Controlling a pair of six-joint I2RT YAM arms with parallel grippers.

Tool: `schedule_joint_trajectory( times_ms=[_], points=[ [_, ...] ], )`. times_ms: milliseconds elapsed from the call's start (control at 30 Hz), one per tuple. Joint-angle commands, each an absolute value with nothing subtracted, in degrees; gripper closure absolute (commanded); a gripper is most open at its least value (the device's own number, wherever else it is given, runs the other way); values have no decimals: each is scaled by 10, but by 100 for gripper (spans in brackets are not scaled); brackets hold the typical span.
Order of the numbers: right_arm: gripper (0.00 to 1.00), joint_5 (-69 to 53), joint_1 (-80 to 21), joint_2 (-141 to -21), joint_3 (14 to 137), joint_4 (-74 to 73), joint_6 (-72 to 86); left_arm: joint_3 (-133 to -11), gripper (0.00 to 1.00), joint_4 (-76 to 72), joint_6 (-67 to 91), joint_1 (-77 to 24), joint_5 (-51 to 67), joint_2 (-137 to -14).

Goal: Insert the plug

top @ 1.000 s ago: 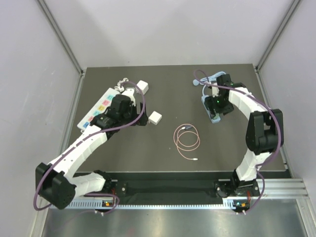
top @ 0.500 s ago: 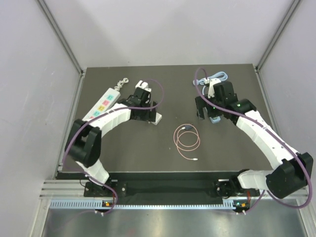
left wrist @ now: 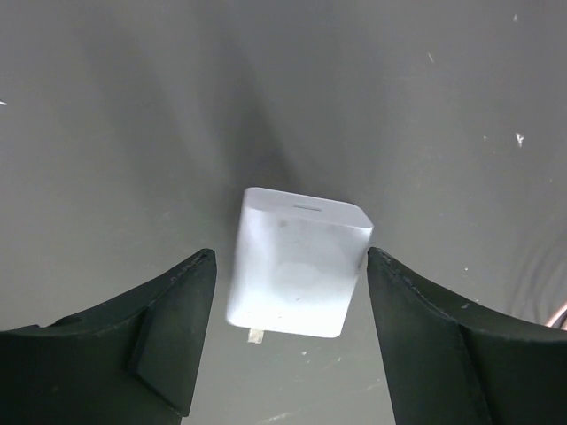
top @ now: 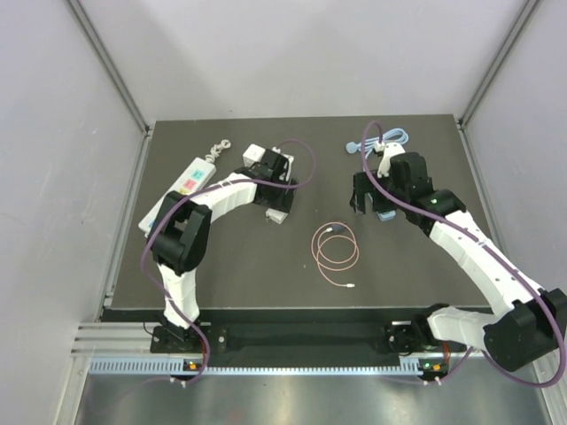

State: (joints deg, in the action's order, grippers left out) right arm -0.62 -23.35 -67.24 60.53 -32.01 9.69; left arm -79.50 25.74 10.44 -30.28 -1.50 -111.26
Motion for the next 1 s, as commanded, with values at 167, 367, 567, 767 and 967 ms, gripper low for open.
schedule_joint_trajectory(
  times_ms=[167, 367, 567, 767, 967],
  points=[
    [0, -52, -206, -651, 593, -274, 127, -754, 63, 207, 90, -337, -61, -1121],
    [0, -135, -182, -649, 591, -258, 170, -686, 100, 173, 98, -356, -89, -996],
    [2, -321, -177, -723, 648, -250, 206, -600, 100, 135, 37, -478, -85, -788],
    [10, -464, -214, -755, 640, -178, 278, -586, 100, 143, 31, -573, -88, -688],
    [19, -504, -261, -757, 610, -91, 337, -598, 100, 144, 24, -607, -105, -679]
  ],
)
